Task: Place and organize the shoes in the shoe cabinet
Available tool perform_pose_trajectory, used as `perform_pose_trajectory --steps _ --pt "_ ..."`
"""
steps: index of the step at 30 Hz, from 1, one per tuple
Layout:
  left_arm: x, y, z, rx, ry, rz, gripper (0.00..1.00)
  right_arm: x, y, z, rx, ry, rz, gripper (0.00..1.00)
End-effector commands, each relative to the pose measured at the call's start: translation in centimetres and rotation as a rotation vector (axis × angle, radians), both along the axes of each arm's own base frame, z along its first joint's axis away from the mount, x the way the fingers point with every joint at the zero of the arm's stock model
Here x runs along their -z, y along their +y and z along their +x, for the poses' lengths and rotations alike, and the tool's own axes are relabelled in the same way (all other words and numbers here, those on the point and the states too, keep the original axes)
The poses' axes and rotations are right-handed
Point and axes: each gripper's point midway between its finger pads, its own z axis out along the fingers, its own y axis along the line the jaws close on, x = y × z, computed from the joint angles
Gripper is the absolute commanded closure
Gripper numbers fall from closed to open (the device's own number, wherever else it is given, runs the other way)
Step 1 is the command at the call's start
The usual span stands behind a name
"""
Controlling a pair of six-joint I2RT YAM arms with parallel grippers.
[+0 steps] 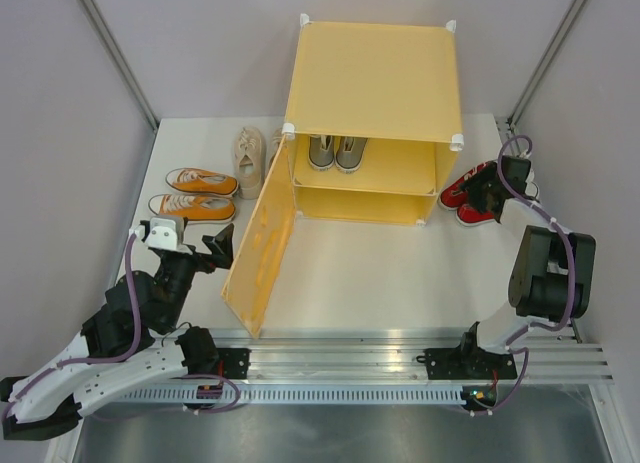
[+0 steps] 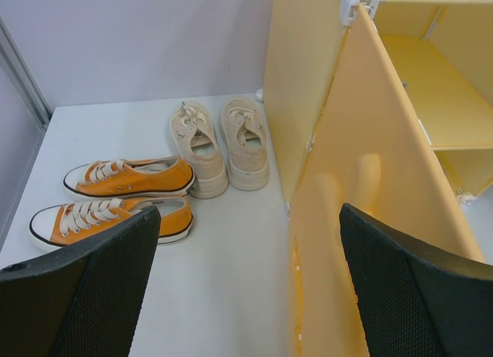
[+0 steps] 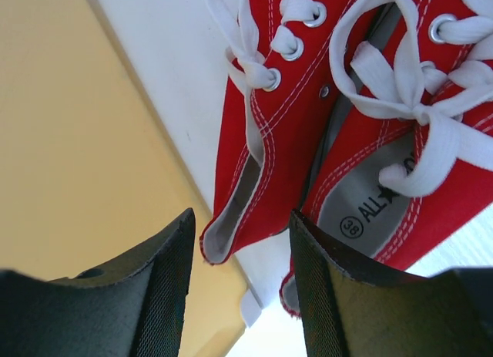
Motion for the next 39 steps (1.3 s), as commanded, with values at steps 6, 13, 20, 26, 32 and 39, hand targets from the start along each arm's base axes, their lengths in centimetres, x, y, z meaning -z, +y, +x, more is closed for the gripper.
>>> perform_pose_trajectory --steps 6,13,20,26,32,39 --pt "-0.9 0.1 0.0 -0.002 -0.015 -0.028 0.0 1.6 -0.9 2.3 0.01 0.001 -0.023 0.44" --pt "-0.9 0.1 0.0 -0.005 -0.014 -0.024 0.0 3.2 -1.1 2.2 0.007 0.044 -0.045 0.51" --pt "-0.8 0.3 0.1 -0.014 -0.013 -0.021 0.0 1.9 -1.2 0.7 0.026 0.063 -0.07 0.99" --pt "-0.7 0.4 0.1 -0.024 -0.012 -0.022 0.0 -4.3 -3.6 -3.5 0.177 -0.033 -0.155 0.99" --pt "-0.8 0.3 0.0 -0.014 -0.013 -0.026 0.0 -5.9 -1.3 -9.1 0.132 -0.071 -0.145 0.99" --pt "-0.7 0.2 0.1 -0.011 -0.01 -0.025 0.0 -2.6 1.7 -15.1 0.052 -0.025 -0.099 0.99"
